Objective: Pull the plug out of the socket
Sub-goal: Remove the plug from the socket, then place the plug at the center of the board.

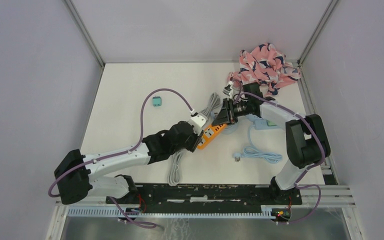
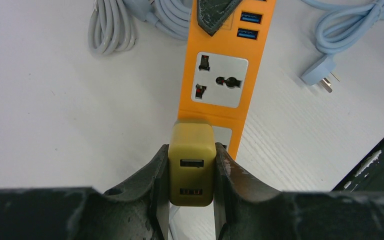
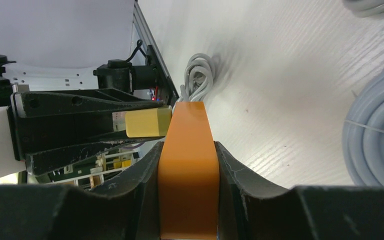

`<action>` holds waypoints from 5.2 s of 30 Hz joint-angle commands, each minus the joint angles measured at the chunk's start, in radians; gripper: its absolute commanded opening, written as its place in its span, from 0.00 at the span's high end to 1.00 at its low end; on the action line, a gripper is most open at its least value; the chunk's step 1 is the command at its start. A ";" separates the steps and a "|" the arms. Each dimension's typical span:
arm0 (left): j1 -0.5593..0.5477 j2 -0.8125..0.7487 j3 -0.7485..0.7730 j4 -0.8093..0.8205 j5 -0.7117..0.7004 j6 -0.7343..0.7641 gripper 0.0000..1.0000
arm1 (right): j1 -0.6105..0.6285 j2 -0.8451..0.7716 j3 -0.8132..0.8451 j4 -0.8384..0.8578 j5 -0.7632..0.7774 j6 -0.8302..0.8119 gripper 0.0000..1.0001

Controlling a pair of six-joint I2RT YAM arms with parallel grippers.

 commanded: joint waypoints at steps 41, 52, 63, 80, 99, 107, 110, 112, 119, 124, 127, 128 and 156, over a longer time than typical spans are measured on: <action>0.007 -0.153 -0.060 0.235 -0.097 -0.162 0.97 | -0.002 -0.023 0.044 -0.043 -0.087 -0.032 1.00; 0.011 -0.229 -0.113 0.248 -0.092 -0.163 0.97 | -0.013 -0.020 0.039 -0.042 -0.079 -0.036 1.00; 0.010 0.061 0.150 0.106 -0.021 -0.104 0.97 | -0.007 -0.019 0.035 -0.032 -0.080 -0.027 1.00; 0.014 -0.234 -0.089 0.222 -0.044 -0.143 0.97 | -0.007 -0.017 0.037 -0.037 -0.076 -0.036 1.00; 0.224 -0.244 -0.114 0.221 0.053 -0.249 0.97 | -0.007 -0.020 0.046 -0.056 -0.080 -0.054 1.00; 0.521 -0.321 -0.245 0.293 0.210 -0.391 0.97 | -0.011 -0.015 0.050 -0.063 -0.082 -0.060 1.00; 0.571 -0.324 -0.265 0.302 0.198 -0.424 0.97 | -0.011 -0.015 0.051 -0.063 -0.082 -0.061 1.00; 0.604 -0.320 -0.275 0.317 0.195 -0.448 0.97 | -0.011 -0.015 0.051 -0.065 -0.082 -0.061 1.00; 0.732 -0.261 -0.341 0.467 0.213 -0.527 0.97 | -0.012 -0.015 0.053 -0.068 -0.085 -0.063 1.00; 0.826 -0.199 -0.390 0.601 0.239 -0.610 0.97 | -0.012 -0.018 0.055 -0.073 -0.085 -0.066 1.00; 0.882 -0.160 -0.404 0.659 0.265 -0.627 0.97 | -0.013 -0.018 0.056 -0.074 -0.087 -0.068 1.00; 0.904 -0.145 -0.405 0.664 0.271 -0.635 0.97 | -0.013 -0.018 0.056 -0.074 -0.087 -0.068 1.00; 1.068 0.227 -0.291 0.701 0.338 -0.717 0.65 | -0.018 -0.023 0.058 -0.079 -0.086 -0.072 1.00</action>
